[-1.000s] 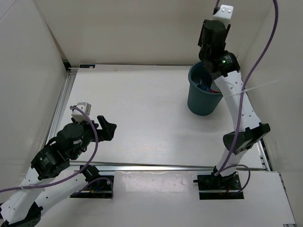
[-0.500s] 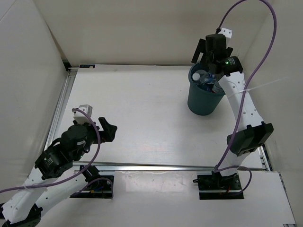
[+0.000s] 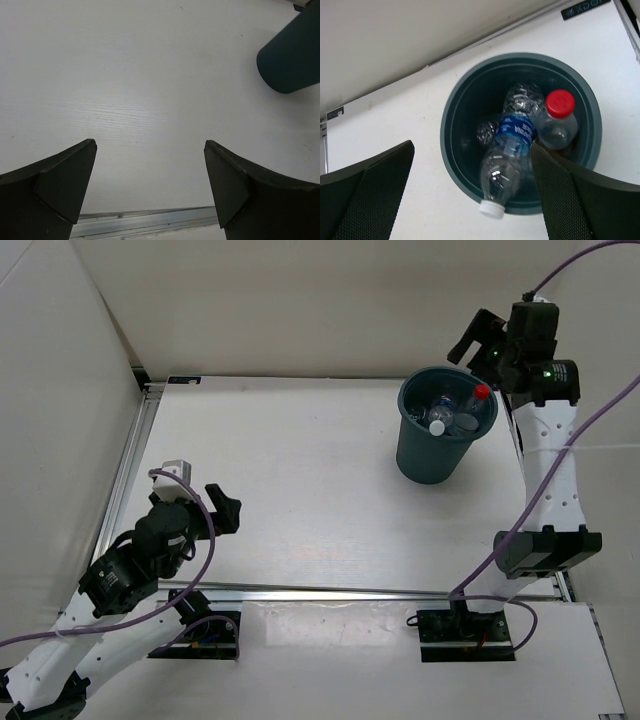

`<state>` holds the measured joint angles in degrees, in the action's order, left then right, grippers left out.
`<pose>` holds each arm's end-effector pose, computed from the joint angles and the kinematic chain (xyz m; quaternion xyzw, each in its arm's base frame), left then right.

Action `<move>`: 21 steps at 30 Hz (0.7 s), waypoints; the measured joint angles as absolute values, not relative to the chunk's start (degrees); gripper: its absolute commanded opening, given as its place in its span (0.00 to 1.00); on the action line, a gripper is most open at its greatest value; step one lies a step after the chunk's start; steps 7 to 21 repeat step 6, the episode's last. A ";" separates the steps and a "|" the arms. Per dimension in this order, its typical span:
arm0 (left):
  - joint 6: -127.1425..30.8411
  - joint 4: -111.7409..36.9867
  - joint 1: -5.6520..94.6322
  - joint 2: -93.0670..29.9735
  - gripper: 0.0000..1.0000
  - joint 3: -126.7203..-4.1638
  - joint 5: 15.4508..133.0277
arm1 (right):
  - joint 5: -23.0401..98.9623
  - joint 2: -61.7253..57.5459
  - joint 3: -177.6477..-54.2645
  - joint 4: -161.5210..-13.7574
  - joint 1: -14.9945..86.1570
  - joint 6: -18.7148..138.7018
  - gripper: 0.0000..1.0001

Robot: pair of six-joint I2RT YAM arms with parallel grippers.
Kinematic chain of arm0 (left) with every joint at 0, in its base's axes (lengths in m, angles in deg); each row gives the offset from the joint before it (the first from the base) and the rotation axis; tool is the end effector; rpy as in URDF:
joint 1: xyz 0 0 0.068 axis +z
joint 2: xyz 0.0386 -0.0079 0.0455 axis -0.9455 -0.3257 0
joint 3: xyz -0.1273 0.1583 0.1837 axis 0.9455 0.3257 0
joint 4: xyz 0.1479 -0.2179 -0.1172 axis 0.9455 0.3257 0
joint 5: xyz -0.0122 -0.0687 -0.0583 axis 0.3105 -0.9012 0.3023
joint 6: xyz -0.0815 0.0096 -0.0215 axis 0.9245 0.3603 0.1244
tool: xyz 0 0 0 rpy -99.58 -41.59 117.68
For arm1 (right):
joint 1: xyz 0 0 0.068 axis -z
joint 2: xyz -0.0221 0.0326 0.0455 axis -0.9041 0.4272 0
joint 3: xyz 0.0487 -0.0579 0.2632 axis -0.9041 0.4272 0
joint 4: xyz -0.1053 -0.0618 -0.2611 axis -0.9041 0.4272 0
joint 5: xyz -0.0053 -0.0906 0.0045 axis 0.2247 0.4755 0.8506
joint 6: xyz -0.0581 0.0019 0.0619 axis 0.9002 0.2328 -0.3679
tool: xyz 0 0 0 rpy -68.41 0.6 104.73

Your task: Put the plastic bottles in the bin

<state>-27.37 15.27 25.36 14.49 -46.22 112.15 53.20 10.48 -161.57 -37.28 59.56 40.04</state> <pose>0.1239 -0.0738 0.3450 -0.0377 0.8340 -0.1484 0.5300 0.3865 0.0250 0.4991 0.1921 0.8122 0.0975 0.5422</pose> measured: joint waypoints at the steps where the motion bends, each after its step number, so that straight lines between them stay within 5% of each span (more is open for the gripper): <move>1: -27.35 15.29 25.36 14.49 1.00 -46.24 113.37 | 51.86 9.65 -160.74 -36.90 60.57 39.74 1.00; 6: -27.20 15.73 25.36 14.87 1.00 -47.58 121.70 | 49.61 4.57 -152.85 -35.61 62.38 39.37 1.00; 21: -27.20 15.73 25.36 14.87 1.00 -47.58 121.70 | 49.61 4.57 -152.85 -35.61 62.38 39.37 1.00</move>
